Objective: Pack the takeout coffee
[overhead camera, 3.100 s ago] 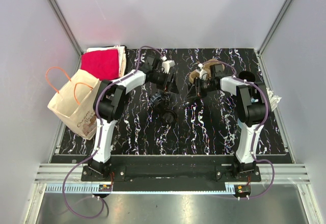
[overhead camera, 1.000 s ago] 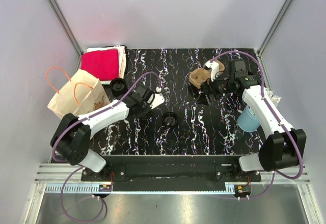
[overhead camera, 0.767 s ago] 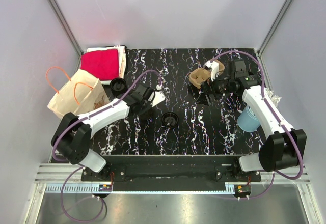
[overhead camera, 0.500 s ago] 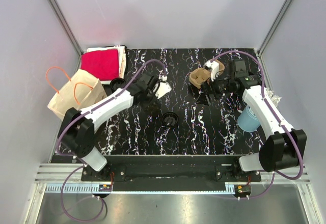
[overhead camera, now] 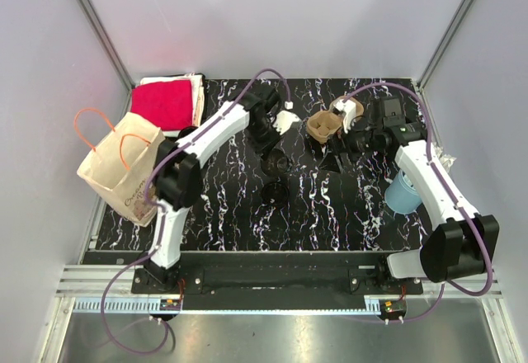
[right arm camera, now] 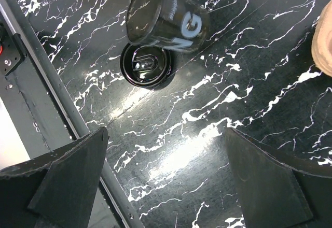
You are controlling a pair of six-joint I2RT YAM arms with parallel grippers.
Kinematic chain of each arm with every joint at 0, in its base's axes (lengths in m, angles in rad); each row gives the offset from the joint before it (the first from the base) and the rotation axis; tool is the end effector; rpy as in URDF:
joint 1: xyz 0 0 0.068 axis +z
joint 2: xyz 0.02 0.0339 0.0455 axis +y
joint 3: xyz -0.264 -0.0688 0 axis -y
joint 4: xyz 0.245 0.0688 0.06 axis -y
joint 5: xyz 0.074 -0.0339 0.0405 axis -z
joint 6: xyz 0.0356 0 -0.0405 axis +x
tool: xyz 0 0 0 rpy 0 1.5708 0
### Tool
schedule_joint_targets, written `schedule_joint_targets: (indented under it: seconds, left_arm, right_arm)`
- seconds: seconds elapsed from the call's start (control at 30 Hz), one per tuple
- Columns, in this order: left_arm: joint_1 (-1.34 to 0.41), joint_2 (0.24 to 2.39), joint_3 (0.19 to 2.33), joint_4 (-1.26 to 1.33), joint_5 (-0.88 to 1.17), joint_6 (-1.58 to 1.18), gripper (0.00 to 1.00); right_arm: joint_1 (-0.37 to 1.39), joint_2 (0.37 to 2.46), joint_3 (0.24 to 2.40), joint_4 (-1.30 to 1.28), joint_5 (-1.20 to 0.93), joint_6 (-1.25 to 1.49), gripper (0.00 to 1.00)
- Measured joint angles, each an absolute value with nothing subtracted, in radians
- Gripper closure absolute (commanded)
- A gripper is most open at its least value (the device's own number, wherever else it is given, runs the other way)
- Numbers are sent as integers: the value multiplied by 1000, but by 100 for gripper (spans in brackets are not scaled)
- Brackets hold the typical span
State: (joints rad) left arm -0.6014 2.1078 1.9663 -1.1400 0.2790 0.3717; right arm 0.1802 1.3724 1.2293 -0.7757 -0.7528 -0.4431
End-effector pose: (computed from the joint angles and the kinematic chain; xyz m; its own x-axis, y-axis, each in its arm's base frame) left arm 0.3547 -0.2553 0.2615 -0.5152 0.7770 -0.3617 0.8542 0.5002 -0.1423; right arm 0.2708 0.0741 0.3173 -0.4754 -0.4046 -0.7812 -0.8222 0.5204 0.2308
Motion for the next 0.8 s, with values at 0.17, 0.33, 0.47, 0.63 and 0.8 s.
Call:
schedule_joint_targets:
  seconds: [0.17,0.33,0.47,0.63,0.8]
  left_arm:
    - [-590,2255,2141,-1272,326,361,92]
    - [-589,2289,2199,-1319,338,356,81]
    - [-589,2296,2220,-1336,340,347,75]
    - [-589,2313,2246,-1341,341,339,72]
    - [-589,2319,2250,-1345,342,331,60]
  right_arm:
    - [170,1350,1229,-785,-764,-460,0]
    - [168,1346,1229,-786,-775,-472,0]
    - [167,1346,1226,-787,-780,-476,0]
    - [167,1346,1223,-791,-780,-476,0]
    - [167,1346,1222,-791,-780,-476,0]
